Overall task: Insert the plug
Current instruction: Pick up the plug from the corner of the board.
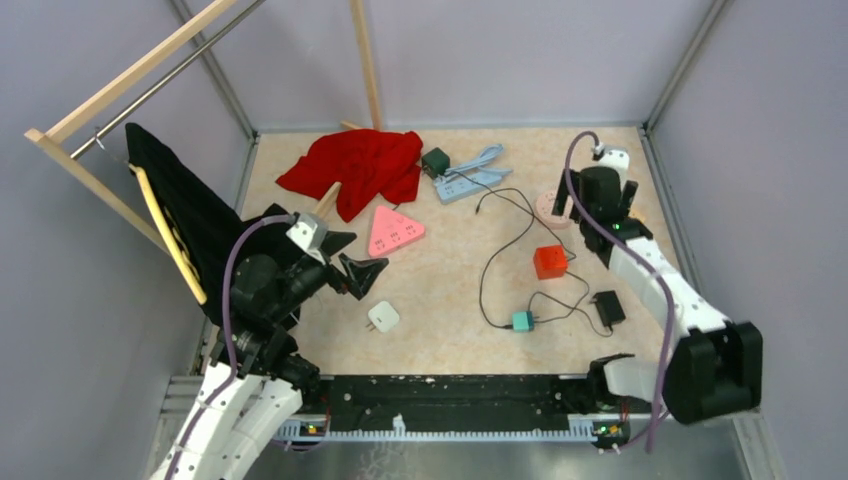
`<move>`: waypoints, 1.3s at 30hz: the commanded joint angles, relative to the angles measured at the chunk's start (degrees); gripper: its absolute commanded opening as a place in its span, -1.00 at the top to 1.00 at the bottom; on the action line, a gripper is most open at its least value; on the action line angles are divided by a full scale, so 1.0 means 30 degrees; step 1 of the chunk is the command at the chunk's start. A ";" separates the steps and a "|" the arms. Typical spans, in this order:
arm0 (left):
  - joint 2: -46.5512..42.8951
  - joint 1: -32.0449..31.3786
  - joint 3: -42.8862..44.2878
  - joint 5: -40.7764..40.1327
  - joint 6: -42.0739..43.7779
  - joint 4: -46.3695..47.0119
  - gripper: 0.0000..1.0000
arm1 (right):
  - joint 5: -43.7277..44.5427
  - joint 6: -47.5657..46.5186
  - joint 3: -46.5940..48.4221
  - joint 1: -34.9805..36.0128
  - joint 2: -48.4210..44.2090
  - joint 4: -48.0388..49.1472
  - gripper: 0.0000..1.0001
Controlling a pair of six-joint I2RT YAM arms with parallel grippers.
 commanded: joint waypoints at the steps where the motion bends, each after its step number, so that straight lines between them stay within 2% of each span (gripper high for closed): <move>1: -0.0421 -0.0036 -0.0118 0.0382 -0.0102 0.0473 -0.97 | 0.0117 0.0781 0.3083 -0.2303 0.3237 -0.0857 -0.97; 7: -0.0677 -0.0071 -0.0162 0.0960 -0.0277 0.0582 -0.97 | 0.0618 0.2107 0.4658 -0.5319 0.5717 -0.2126 -0.97; 11: -0.0926 -0.0082 -0.0184 0.0903 -0.0277 0.0590 -0.97 | -0.0997 0.2618 0.4731 -0.7630 0.6784 -0.1679 -0.96; 15: -0.1131 -0.0090 -0.0217 0.0725 -0.0248 0.0627 -0.97 | -0.1563 0.3166 0.5108 -0.8945 0.7828 -0.1366 -0.92; 21: -0.1256 -0.0067 -0.0209 0.0682 -0.0219 0.0571 -0.97 | -0.3687 0.3012 0.4778 -0.9729 0.9175 0.0041 -0.85; 29: -0.1180 -0.0083 -0.0244 0.0886 -0.0219 0.0676 -0.97 | -0.3465 0.3265 0.5124 -1.0179 1.0780 0.0503 -0.77; 36: -0.1392 -0.0092 -0.0252 0.0694 -0.0188 0.0643 -0.97 | -0.4071 0.4050 0.5107 -1.0609 1.1733 0.0815 -0.62; 39: -0.1426 -0.0064 -0.0281 0.0615 -0.0186 0.0658 -0.97 | -0.4222 0.3836 0.4995 -1.0600 1.1579 0.0855 -0.27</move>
